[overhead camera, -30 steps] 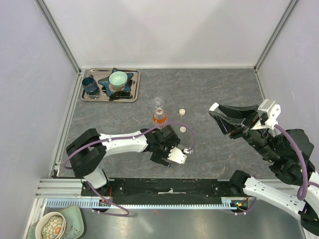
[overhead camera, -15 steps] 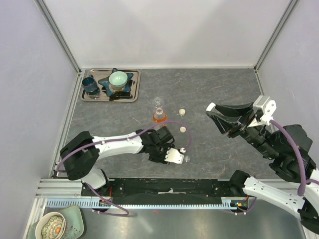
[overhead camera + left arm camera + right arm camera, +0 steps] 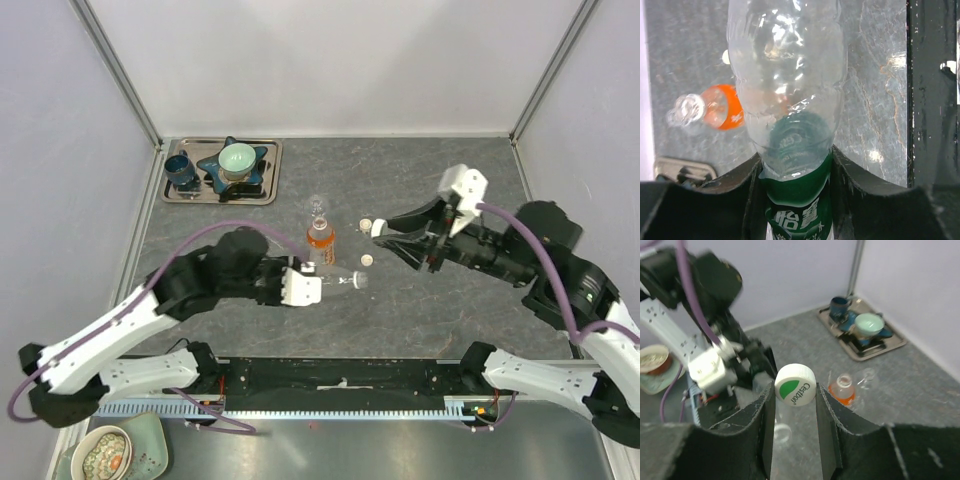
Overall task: Screw on the bottle caps
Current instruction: Screw the bottle cap onto the plastic bottle.
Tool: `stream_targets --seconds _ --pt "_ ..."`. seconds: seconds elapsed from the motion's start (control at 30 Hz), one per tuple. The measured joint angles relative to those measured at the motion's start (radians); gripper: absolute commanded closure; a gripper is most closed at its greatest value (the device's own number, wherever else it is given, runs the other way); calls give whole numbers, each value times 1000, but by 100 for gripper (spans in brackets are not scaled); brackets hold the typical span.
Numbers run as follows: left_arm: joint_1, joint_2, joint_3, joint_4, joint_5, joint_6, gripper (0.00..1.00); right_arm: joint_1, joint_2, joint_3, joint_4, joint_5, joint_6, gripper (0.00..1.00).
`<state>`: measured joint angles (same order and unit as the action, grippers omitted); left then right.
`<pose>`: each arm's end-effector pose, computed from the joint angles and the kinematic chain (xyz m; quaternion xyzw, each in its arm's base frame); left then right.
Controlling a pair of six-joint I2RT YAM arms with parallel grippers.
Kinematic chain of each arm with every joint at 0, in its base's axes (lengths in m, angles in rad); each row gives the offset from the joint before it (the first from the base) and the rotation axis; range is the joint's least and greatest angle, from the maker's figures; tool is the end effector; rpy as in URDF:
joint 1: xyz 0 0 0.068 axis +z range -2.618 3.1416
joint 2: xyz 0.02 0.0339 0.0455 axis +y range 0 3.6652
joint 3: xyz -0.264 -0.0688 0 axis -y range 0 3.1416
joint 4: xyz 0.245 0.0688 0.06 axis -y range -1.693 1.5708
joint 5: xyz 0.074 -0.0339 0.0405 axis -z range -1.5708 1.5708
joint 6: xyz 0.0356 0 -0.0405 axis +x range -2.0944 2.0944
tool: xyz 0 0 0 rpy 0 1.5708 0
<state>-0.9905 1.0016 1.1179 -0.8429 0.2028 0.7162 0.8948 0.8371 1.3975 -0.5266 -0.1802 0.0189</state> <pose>0.1012 -0.1674 0.3516 0.7111 0.5654 -0.1472 0.3911 0.0750 0.1037 0.4943 -0.3522 0.5995 0.3720 0.6150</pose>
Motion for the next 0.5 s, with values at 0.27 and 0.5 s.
stream_targets --seconds 0.27,0.5 --pt "1 -196 19 -104 -107 -25 49 0 127 97 -198 -163 -24 68" --pt "1 -197 55 -122 -147 -62 46 0 187 122 -295 -272 -58 67"
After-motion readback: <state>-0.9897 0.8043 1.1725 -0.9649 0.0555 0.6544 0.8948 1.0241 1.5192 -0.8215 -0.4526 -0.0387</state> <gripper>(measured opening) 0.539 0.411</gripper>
